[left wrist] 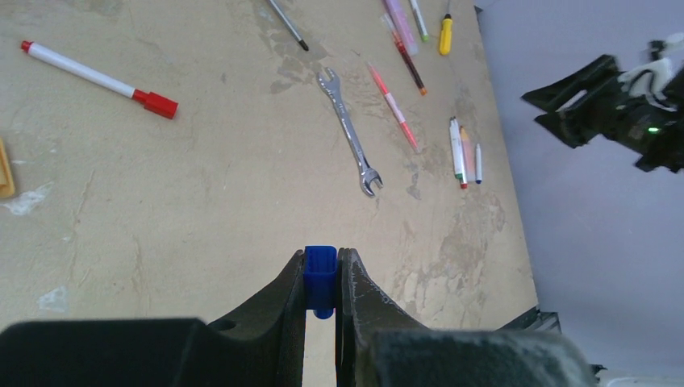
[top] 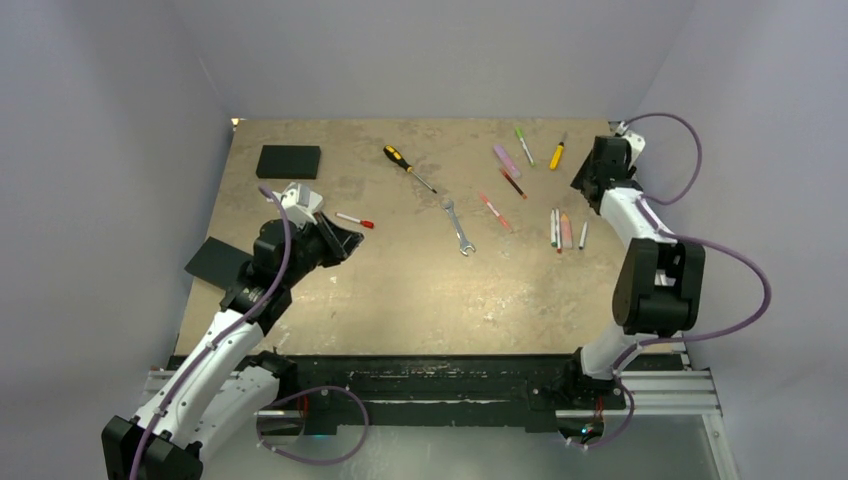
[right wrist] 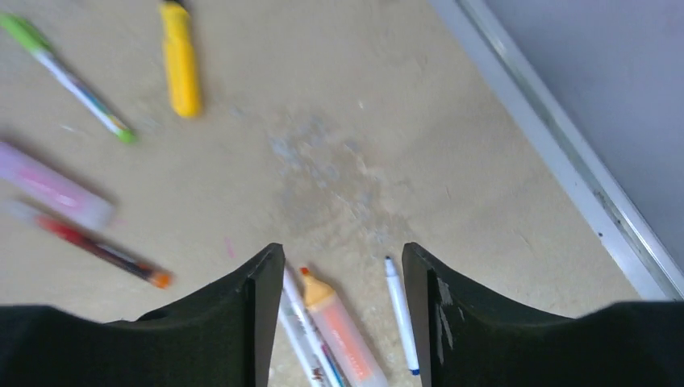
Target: Open the pen caps
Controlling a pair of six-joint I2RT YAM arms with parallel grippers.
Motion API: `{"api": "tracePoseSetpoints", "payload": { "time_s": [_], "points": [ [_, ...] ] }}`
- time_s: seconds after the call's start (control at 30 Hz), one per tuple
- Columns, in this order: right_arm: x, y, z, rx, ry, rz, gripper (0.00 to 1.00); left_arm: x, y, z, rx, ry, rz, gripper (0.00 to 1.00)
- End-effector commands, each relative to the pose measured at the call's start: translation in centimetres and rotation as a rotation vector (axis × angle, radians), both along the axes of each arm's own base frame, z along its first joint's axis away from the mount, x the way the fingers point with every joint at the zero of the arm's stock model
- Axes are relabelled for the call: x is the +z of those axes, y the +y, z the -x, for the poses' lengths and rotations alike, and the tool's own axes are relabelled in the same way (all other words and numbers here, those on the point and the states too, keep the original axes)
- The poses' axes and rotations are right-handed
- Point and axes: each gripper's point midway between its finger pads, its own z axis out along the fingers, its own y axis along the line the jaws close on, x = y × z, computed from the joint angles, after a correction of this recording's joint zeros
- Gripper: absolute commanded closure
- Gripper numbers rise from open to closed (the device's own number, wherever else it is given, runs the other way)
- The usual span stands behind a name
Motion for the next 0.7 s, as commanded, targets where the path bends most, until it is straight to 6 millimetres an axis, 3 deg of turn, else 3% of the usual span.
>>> {"api": "tracePoseSetpoints", "payload": {
  "time_s": [0.0,0.07,0.17,0.27,0.3,0.43,0.53,0.67],
  "points": [
    [9.3,2.4,-1.6,0.017,-0.317,-0.105,0.39,0.1,1.1,-0.1,0.041,0.001,-0.066,1.00],
    [12.7,6.5,-1.4,0.129,-0.457,-0.181,0.37,-0.8,1.8,-0.3,0.076,0.035,-0.102,1.00],
    [17.3,15.7,0.8,0.364,-0.598,-0.242,0.31,-2.3,3.1,-0.6,0.136,0.097,-0.169,1.00],
    [18.9,21.8,4.8,0.546,-0.656,-0.283,0.16,-3.5,4.1,-1.2,0.191,0.145,-0.220,1.00],
    [18.2,23.4,6.1,0.599,-0.647,-0.308,0.13,-3.9,4.5,-1.5,0.218,0.159,-0.234,1.00],
    [13.6,26.1,10.3,0.728,-0.573,-0.389,0.09,-6.4,5.9,-2.6,0.306,0.230,-0.291,1.00],
    [9.5,26.9,13.0,0.777,-0.502,-0.429,0.09,-9.4,7.2,-3.6,0.352,0.319,-0.368,1.00],
    [6.9,26.9,15.4,0.804,-0.472,-0.463,0.09,-12.6,8.1,-4.8,0.379,0.408,-0.412,1.00]
  ]
}}
